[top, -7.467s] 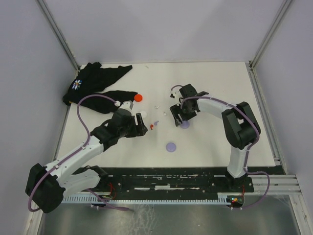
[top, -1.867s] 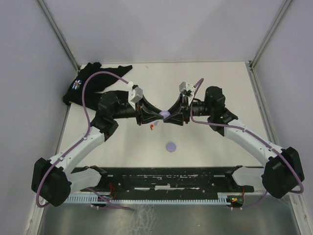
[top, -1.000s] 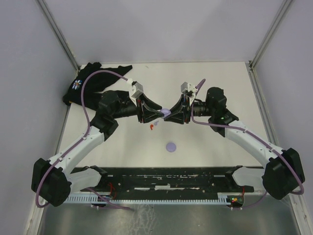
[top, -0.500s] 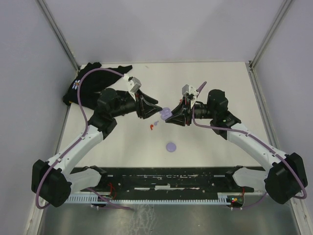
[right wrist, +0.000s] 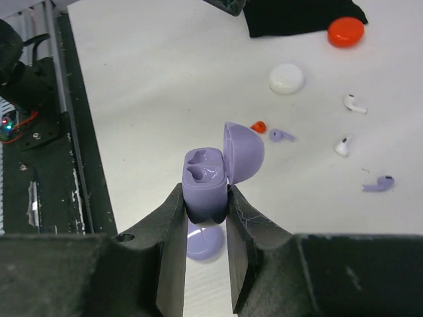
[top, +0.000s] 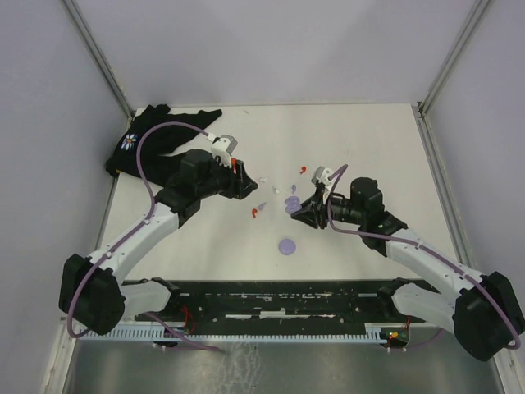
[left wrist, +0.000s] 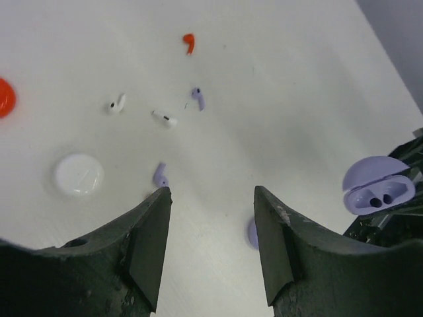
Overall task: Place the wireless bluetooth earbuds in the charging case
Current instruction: Pick up the earbud from the center of the board.
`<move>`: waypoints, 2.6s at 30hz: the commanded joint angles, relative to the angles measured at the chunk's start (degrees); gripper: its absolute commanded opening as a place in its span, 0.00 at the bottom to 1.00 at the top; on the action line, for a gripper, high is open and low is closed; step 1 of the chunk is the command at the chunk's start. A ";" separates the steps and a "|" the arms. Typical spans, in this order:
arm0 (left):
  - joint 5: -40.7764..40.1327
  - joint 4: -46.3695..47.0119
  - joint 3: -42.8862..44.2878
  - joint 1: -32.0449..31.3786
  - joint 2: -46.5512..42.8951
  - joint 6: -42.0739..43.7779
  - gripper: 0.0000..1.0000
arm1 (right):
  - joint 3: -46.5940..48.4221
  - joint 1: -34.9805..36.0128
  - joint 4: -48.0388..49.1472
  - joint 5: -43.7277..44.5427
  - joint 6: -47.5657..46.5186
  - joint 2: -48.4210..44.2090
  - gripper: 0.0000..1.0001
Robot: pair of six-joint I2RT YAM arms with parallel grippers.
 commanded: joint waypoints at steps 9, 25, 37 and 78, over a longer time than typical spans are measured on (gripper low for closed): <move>-9.31 -9.81 11.49 -3.41 21.31 1.53 0.60 | -6.90 -0.27 8.92 14.48 2.04 -5.27 0.09; -9.54 -14.74 25.00 -7.84 43.02 9.22 0.60 | -8.12 -0.34 6.55 16.47 0.57 -6.70 0.09; -7.79 -20.43 24.98 -11.17 44.57 12.51 0.58 | -7.95 -0.53 4.45 17.02 0.11 -8.43 0.09; -23.68 -26.65 28.81 -12.17 43.94 1.62 0.34 | -7.16 -0.61 -0.58 17.89 -0.53 -10.79 0.08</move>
